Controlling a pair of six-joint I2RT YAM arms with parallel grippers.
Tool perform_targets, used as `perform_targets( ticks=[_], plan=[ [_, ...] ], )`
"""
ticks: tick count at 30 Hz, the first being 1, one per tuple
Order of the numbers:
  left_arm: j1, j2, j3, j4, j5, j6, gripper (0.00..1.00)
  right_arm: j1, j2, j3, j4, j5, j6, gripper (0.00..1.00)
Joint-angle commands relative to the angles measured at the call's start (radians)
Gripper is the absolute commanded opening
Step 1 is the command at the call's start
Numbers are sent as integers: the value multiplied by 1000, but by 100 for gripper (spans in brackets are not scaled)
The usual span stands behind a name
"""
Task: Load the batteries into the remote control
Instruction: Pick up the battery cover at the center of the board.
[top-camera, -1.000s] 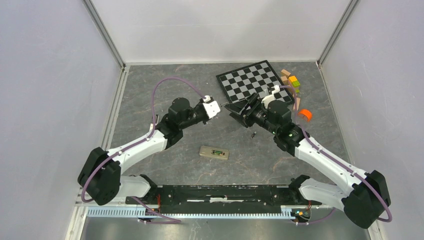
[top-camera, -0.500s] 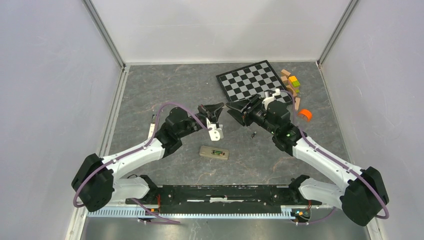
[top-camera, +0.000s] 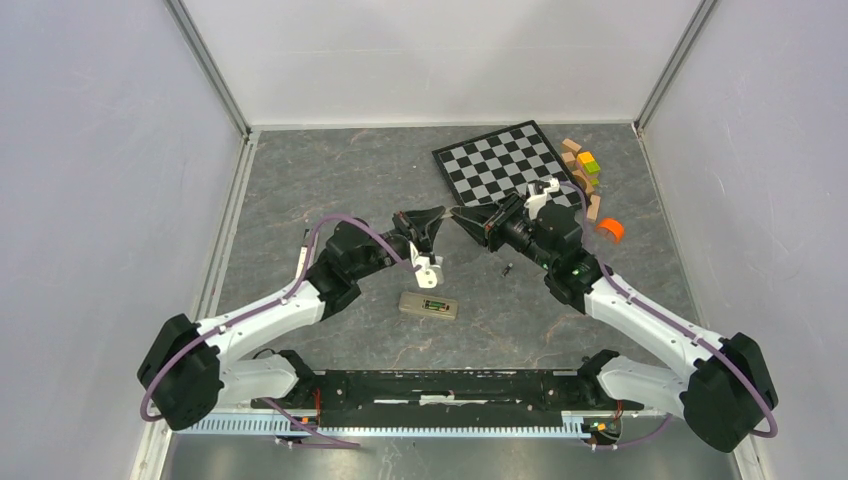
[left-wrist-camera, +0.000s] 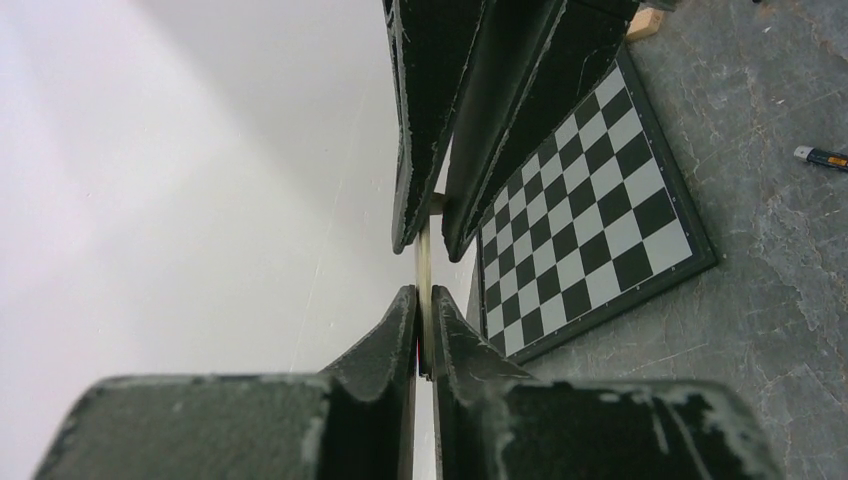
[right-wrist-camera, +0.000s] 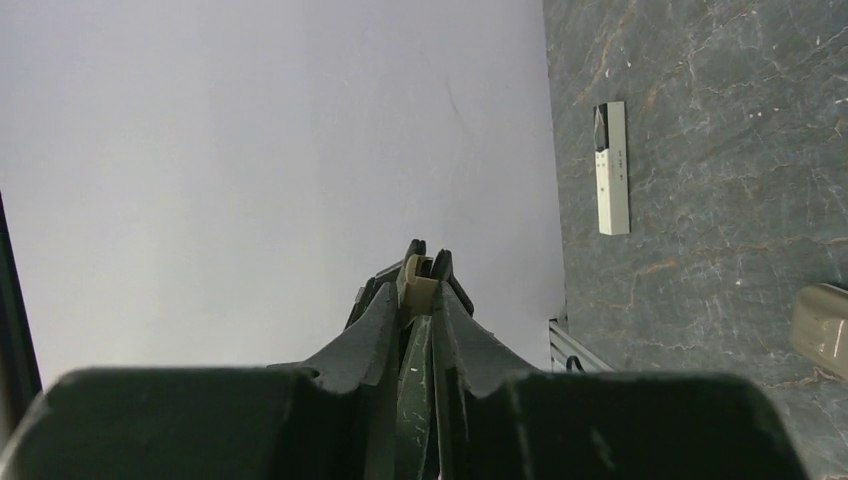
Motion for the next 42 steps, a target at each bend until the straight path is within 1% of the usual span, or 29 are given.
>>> perform_targets(
  ticks=[1,3,5,7,8,9,11,16,17,18,19,20,21,22,23,24,25,26,28,29,31,33,35,39,42],
  plan=[
    [-9,-37,-9,46,13,19,17,-4,-7,-28,87,19,18,10],
    [-9,-41,-7,48,11,-6,28,-5,-4,-35,118,21,24,4],
    [-12,-40,-4,46,-11,-55,46,-4,1,-45,165,21,25,1],
    [-13,-37,4,43,-57,-128,73,-5,8,-56,215,20,30,0],
    [-13,-37,8,39,-81,-171,97,-5,9,-58,236,22,29,0],
    [-13,-40,17,21,-99,-220,100,-6,13,-61,250,24,28,0],
    [-14,-53,29,-16,-128,-340,100,-7,16,-63,278,36,7,0],
    [-13,-126,29,-44,-157,-812,100,-19,-2,-67,281,86,-78,0],
    [-13,-147,23,-43,-162,-930,100,-22,-11,-70,281,96,-95,0],
    [-13,-170,25,-55,-214,-1106,100,-24,-23,-76,288,109,-118,0],
    [-9,-186,40,-105,-281,-1272,100,-26,-32,-80,293,120,-142,0],
    [1,-194,75,-169,-244,-1355,100,-29,-42,-80,300,125,-165,0],
    [5,-188,126,-257,-175,-1382,100,-30,-51,-79,306,128,-197,0],
    [5,-175,172,-332,-149,-1442,100,-32,-60,-74,300,131,-217,0],
    [5,-167,213,-390,-170,-1537,100,-32,-68,-71,299,132,-239,0],
    [7,-166,225,-397,-157,-1608,100,-33,-77,-72,303,131,-256,0],
    [9,-168,231,-385,-115,-1668,100,-32,-87,-73,305,130,-265,0],
    [11,-167,244,-388,-110,-1735,100,-32,-95,-76,315,125,-272,0],
    [30,-151,282,-437,-119,-1852,100,-32,-109,-83,330,107,-274,0],
    [47,-143,293,-446,-95,-1900,99,-32,-115,-85,334,94,-269,0],
    [93,-126,294,-434,-55,-2031,95,-31,-120,-90,338,62,-254,0],
    [127,-104,282,-392,1,-2120,91,-32,-120,-97,356,29,-235,0],
    [154,-72,275,-350,57,-2176,88,-32,-109,-104,389,-7,-209,0],
    [166,-32,255,-219,138,-2258,82,-32,-85,-110,444,-61,-175,0],
    [169,-18,268,-209,184,-2309,79,-32,-80,-118,453,-60,-169,0]
  ],
)
